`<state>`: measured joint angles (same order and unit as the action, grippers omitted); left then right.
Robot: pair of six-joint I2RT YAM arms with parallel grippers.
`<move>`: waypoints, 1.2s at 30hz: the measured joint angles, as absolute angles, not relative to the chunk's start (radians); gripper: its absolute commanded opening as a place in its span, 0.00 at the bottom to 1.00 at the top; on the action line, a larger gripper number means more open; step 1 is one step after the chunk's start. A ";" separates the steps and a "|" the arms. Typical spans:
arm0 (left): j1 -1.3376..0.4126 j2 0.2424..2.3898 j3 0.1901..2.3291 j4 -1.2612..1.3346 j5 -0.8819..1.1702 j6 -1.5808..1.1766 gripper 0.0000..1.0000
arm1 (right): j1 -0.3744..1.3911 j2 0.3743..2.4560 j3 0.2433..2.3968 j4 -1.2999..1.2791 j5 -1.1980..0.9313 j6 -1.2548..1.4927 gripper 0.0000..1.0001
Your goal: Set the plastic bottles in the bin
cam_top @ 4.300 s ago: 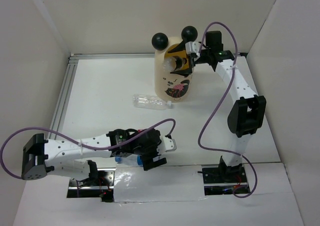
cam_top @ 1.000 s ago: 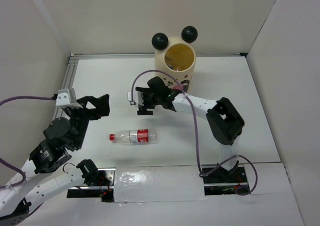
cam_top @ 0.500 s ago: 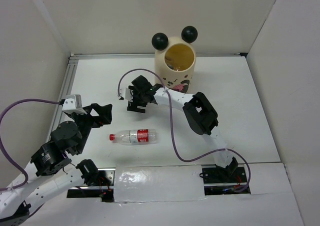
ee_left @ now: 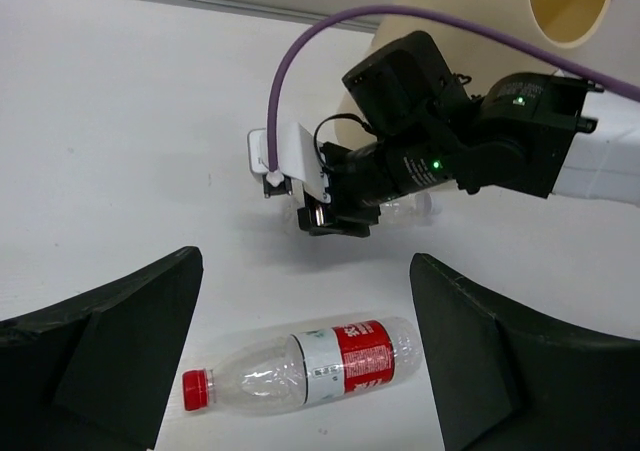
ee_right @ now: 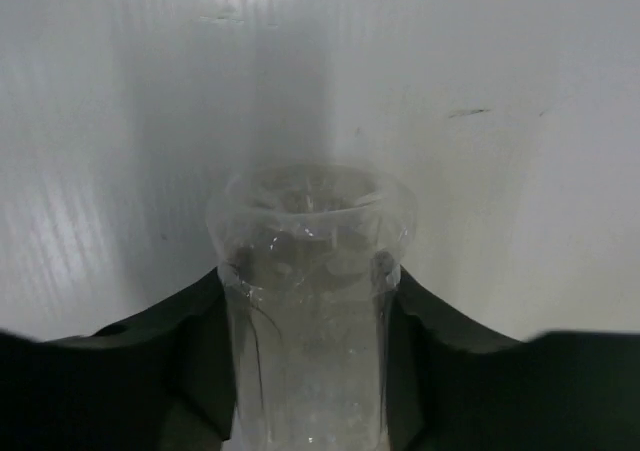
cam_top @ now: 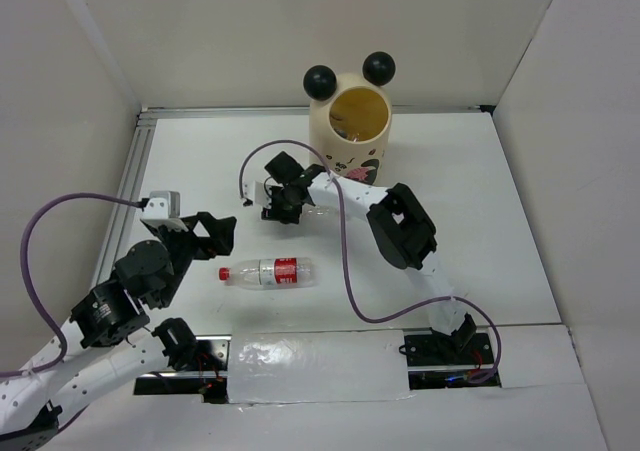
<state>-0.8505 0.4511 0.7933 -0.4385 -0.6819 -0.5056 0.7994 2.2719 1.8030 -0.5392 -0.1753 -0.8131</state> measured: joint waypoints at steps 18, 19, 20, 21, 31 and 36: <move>-0.850 0.341 0.802 -0.496 -0.456 -0.600 0.97 | 0.474 1.885 2.024 -0.810 -1.245 -0.843 0.26; -0.850 0.352 0.804 -0.516 -0.477 -0.645 0.97 | 0.448 1.852 2.027 -0.771 -1.285 -0.813 0.26; -0.850 0.359 0.802 -0.537 -0.497 -0.699 0.99 | 0.425 1.824 2.040 -0.744 -1.322 -0.788 0.26; -0.850 0.367 0.798 -0.558 -0.518 -0.758 0.99 | 0.413 1.804 2.061 -0.725 -1.354 -0.772 0.26; -0.850 0.508 0.746 -0.830 -0.634 -1.459 0.99 | 0.290 1.800 2.141 -0.619 -1.475 -0.868 0.27; -0.850 0.574 0.738 -0.916 -0.635 -1.685 0.99 | 0.185 1.886 2.141 -0.615 -1.479 -1.031 0.60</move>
